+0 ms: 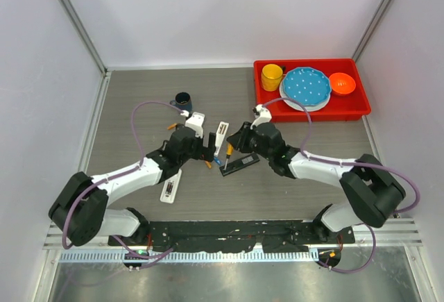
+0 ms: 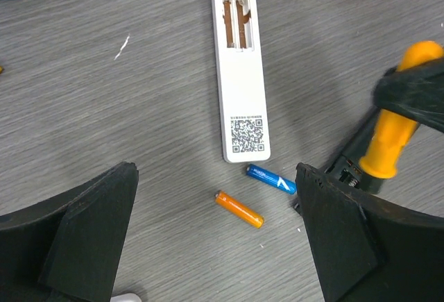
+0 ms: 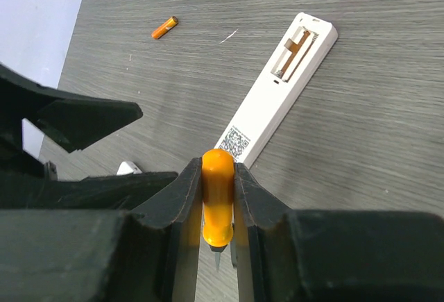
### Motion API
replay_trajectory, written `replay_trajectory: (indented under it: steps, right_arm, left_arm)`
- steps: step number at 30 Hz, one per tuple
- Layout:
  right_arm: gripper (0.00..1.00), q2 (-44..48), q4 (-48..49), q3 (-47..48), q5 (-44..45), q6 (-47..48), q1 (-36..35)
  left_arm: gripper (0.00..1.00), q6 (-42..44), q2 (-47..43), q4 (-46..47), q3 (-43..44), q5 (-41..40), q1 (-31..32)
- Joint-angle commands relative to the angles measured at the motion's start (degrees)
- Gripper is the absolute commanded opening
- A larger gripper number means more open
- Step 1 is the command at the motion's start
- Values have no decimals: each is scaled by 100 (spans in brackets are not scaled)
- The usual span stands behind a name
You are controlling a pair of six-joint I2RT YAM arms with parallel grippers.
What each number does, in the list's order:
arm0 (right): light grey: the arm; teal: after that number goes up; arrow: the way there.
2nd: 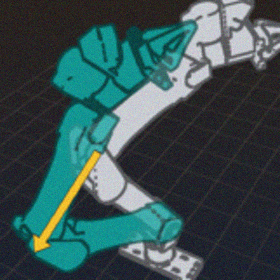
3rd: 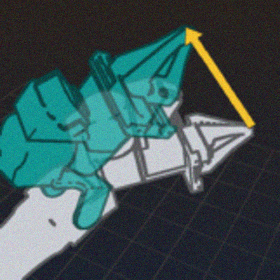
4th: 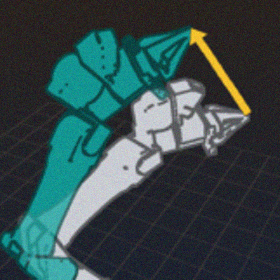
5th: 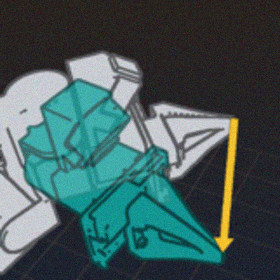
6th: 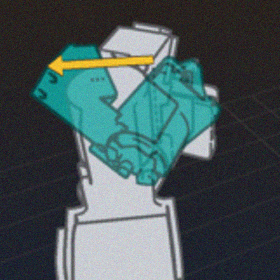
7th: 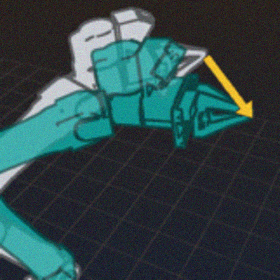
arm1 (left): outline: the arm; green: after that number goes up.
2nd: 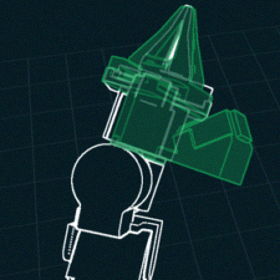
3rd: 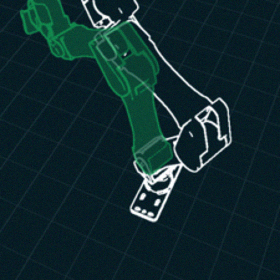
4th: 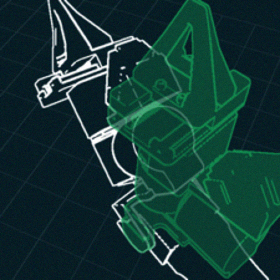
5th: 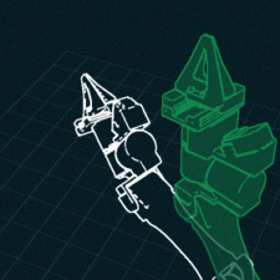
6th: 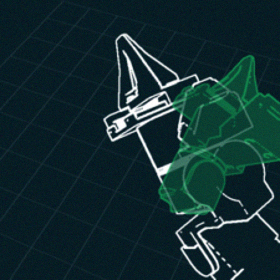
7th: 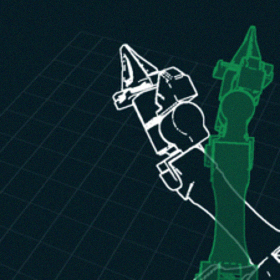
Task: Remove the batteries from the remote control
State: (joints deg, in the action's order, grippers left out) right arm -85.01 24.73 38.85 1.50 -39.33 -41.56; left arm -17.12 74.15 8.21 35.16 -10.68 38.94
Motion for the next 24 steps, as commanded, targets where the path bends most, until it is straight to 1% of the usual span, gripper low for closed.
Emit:
replay_trajectory:
  steps: [1, 2, 4, 7, 9, 10, 11, 13, 14, 15, 19, 22, 24]
  right_arm:
    - [1, 862, -38, -281, 246, 294, -10]
    - [2, 985, -91, -334, 272, 364, -19]
    - [1, 1372, -266, -474, 351, 417, -10]
    - [1, 1820, -486, -624, 378, 549, -1]
    - [2, 1988, -609, -720, 360, 593, -10]
    - [1, 2154, -653, -747, 360, 611, -1]
    - [1, 2225, -680, -782, 343, 611, -10]
    - [2, 2400, -741, -896, 342, 620, -1]
    - [1, 2454, -759, -923, 342, 628, 8]
    - [1, 2480, -785, -993, 325, 628, 8]
    - [1, 2630, -724, -1204, 272, 576, 8]
    - [1, 2770, -724, -1327, 290, 523, 8]
    - [1, 2841, -707, -1406, 290, 523, 16]
  left_arm:
    - [100, -10, 100, -415, 412, 224, 0]
    - [100, -97, 82, -686, 439, 233, 0]
    - [100, -194, -5, -933, 448, 251, 0]
    - [100, -563, -260, -1548, 518, 22, 0]
    - [100, -791, -453, -2146, 597, -136, 0]
    - [100, -1062, -524, -2391, 676, -371, 0]
    - [100, -1221, -585, -2899, 729, -530, 0]
    - [100, -1572, -779, -3393, 843, -899, 0]
    - [100, -1714, -849, -3892, 887, -1049, 0]
    - [100, -1846, -1076, -4114, 905, -1181, 0]
    - [100, -2365, -1770, -4791, 721, -1428, 0]
    - [100, -2769, -1922, -5336, 721, -1516, 0]
    - [100, -2919, -1878, -5487, 633, -1586, -9]
